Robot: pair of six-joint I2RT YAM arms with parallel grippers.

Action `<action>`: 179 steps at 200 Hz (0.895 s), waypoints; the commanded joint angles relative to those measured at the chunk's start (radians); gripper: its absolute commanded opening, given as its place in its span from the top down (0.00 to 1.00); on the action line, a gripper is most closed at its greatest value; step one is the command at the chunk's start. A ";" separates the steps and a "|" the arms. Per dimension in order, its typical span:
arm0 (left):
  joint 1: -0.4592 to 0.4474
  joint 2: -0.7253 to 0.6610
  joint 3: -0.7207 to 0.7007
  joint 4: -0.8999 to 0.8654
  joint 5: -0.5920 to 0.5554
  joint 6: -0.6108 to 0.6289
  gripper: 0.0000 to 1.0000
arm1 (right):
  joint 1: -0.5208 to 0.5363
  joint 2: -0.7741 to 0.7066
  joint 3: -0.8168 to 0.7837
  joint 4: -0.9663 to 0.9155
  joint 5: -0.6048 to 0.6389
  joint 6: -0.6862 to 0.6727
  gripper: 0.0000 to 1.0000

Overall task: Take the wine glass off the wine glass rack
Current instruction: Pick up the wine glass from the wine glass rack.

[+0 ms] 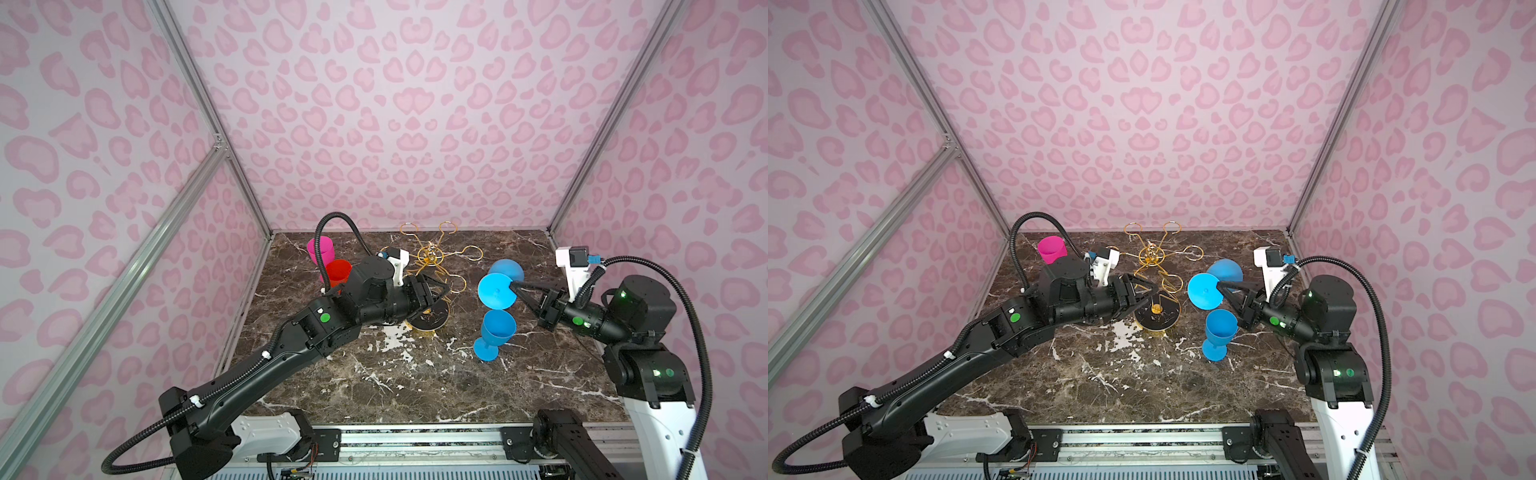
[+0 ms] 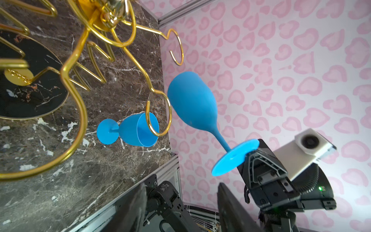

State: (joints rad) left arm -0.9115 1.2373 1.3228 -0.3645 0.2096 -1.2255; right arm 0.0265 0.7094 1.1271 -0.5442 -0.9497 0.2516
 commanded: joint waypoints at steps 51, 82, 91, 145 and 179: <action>0.006 0.034 -0.026 0.245 0.125 -0.185 0.42 | 0.056 -0.103 -0.049 0.125 -0.041 -0.227 1.00; 0.006 0.082 0.008 0.320 0.225 -0.229 0.42 | 0.073 -0.136 -0.089 0.242 -0.092 -0.157 1.00; 0.006 0.094 0.013 0.350 0.254 -0.252 0.42 | 0.080 -0.141 -0.092 0.256 -0.106 -0.154 1.00; 0.007 0.154 0.066 0.424 0.364 -0.323 0.42 | 0.155 -0.139 -0.088 0.279 -0.123 -0.180 1.00; 0.006 0.154 0.063 0.491 0.407 -0.356 0.42 | 0.176 -0.124 -0.082 0.275 -0.120 -0.205 1.00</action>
State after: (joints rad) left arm -0.9054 1.3849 1.3785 0.0208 0.5571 -1.5436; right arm 0.1932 0.5777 1.0397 -0.3046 -1.0660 0.0700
